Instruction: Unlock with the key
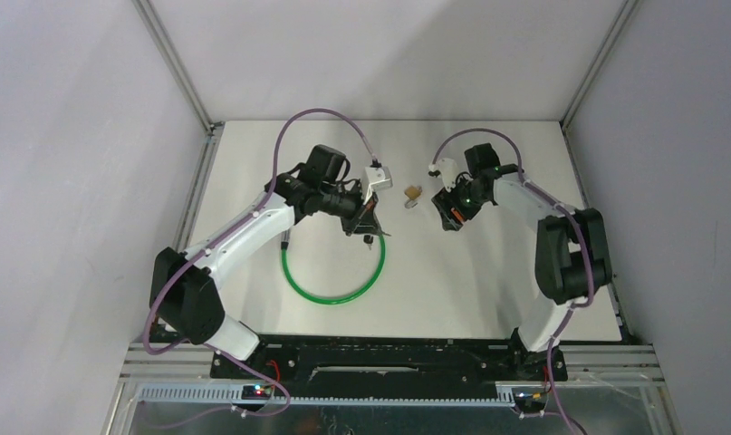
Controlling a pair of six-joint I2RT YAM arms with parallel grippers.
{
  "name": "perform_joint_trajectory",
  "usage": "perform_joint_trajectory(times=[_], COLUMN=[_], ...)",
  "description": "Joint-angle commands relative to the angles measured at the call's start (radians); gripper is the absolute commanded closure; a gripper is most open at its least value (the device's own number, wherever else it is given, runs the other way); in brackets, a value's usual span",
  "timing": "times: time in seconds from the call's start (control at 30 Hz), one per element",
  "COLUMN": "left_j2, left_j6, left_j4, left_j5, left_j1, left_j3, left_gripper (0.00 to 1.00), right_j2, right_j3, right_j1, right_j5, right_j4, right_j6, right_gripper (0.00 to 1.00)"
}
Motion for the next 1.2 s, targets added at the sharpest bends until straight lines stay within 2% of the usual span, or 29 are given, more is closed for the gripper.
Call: perform_joint_trajectory(times=[0.0,0.5,0.8,1.17], left_j2=[-0.045,-0.024,-0.013,-0.008], left_j6=[0.034,0.054,0.063,0.079], left_j4=[-0.014,-0.03,-0.036,-0.045], left_j5=[0.002,0.012,0.02,0.017], left_j1=[0.002,0.003,0.002,0.002], left_j3=[-0.002,0.01,0.013,0.012], left_gripper=[1.0,1.0,1.0,1.0], right_j2=[0.079,0.245,0.271,0.197], right_j3=[0.109,0.253,0.235,0.123], right_j1=[-0.013,-0.026,-0.023,0.014], right_j5=[0.066,0.062,0.032,-0.009], right_j4=[-0.004,-0.09,-0.136,-0.154], right_j6=[-0.049,-0.064,-0.046,0.008], right_gripper=[0.29,0.3,0.34,0.35])
